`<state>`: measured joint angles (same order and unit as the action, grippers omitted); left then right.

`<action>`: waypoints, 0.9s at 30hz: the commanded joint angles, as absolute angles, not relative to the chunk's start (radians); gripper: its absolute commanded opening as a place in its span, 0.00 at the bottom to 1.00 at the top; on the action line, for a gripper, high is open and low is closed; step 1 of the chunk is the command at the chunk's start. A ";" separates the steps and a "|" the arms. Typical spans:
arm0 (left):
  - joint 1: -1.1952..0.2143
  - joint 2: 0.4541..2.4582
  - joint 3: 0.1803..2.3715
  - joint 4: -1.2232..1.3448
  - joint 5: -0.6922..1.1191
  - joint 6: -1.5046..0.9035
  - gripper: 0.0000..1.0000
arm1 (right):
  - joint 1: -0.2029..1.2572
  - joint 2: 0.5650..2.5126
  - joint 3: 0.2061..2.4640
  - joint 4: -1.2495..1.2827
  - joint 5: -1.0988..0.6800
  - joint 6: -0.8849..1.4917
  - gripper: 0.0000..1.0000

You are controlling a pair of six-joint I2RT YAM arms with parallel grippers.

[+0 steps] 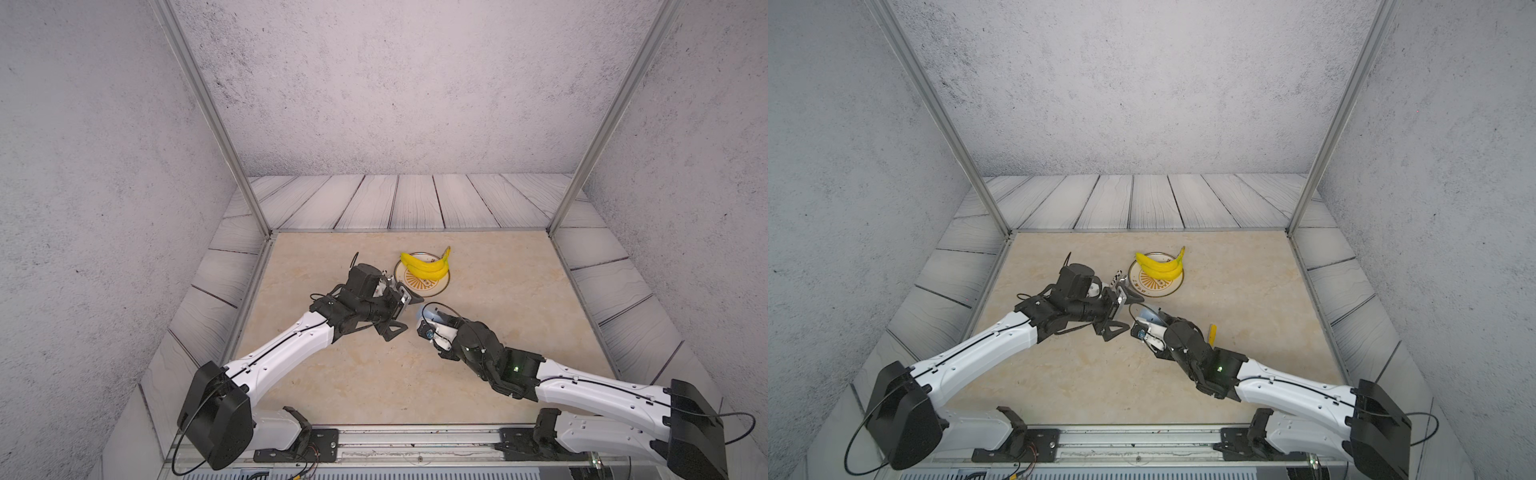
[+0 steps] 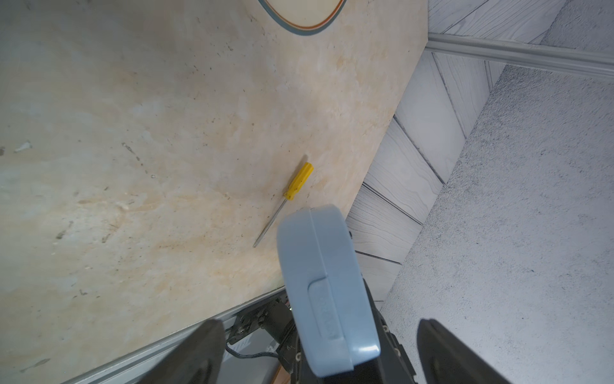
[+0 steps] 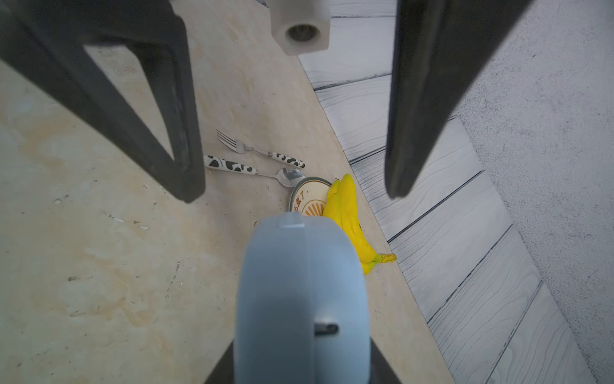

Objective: Remove the battery from the alarm
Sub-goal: Adjust the alarm at the center of the board.

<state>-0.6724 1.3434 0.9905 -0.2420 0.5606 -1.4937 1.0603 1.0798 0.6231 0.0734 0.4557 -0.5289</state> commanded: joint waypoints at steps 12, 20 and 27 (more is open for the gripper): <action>-0.703 1.403 0.990 -0.146 0.563 -1.552 0.52 | 1.082 1.058 0.608 0.125 0.503 -0.502 0.36; -0.703 1.413 0.971 -0.061 0.588 -1.539 0.35 | 1.082 1.056 0.601 0.113 0.482 -0.468 0.45; -0.689 1.415 0.949 -0.021 0.555 -1.476 0.27 | 1.081 1.071 0.603 0.072 0.429 -0.419 0.68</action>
<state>-0.6960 1.4128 0.9630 -0.0872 0.5652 -1.5383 1.0840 1.0779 0.6029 0.0891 0.4675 -0.4679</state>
